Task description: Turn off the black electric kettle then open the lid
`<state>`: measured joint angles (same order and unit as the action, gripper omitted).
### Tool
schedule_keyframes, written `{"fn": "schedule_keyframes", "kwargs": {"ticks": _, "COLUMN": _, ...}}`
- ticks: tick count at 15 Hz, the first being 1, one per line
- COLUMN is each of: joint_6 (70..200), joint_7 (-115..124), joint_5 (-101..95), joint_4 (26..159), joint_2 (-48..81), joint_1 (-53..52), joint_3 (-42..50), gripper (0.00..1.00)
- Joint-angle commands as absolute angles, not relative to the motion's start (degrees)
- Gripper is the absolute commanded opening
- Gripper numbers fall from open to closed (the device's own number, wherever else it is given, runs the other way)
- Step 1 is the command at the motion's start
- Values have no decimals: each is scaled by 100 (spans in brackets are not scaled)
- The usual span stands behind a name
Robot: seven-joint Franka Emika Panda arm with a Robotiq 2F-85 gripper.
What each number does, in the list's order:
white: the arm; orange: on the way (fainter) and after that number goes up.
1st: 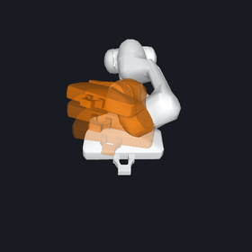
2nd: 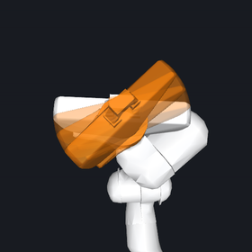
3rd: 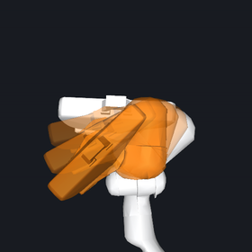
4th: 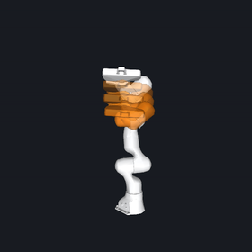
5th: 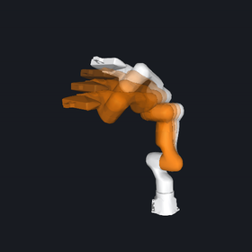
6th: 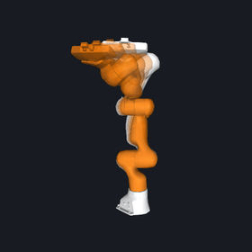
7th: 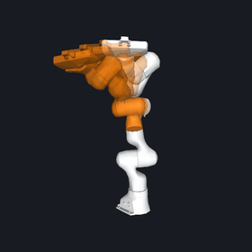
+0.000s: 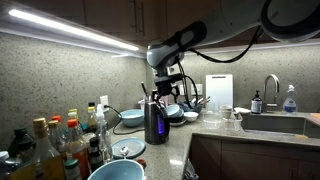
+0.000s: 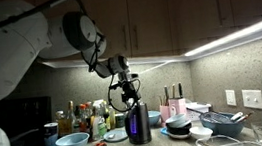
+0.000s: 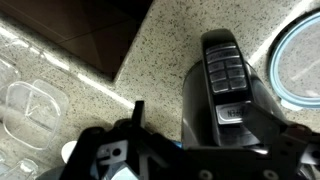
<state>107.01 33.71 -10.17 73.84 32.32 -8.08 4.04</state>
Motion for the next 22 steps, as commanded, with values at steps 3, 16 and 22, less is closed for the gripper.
{"fn": "schedule_keyframes", "kwargs": {"ticks": 3, "joint_6": 9972, "joint_7": 3444, "joint_5": -647, "joint_4": 6910, "joint_2": 3603, "joint_1": -619, "joint_3": 470, "gripper": 100}}
{"fn": "schedule_keyframes", "kwargs": {"ticks": 16, "joint_6": 9554, "joint_7": 3440, "joint_5": -753, "joint_4": 6511, "joint_2": 3577, "joint_1": -855, "joint_3": 487, "gripper": 100}}
{"fn": "schedule_keyframes", "kwargs": {"ticks": 22, "joint_6": 9766, "joint_7": 3447, "joint_5": -845, "joint_4": 6539, "joint_2": 3413, "joint_1": -1068, "joint_3": 509, "gripper": 100}}
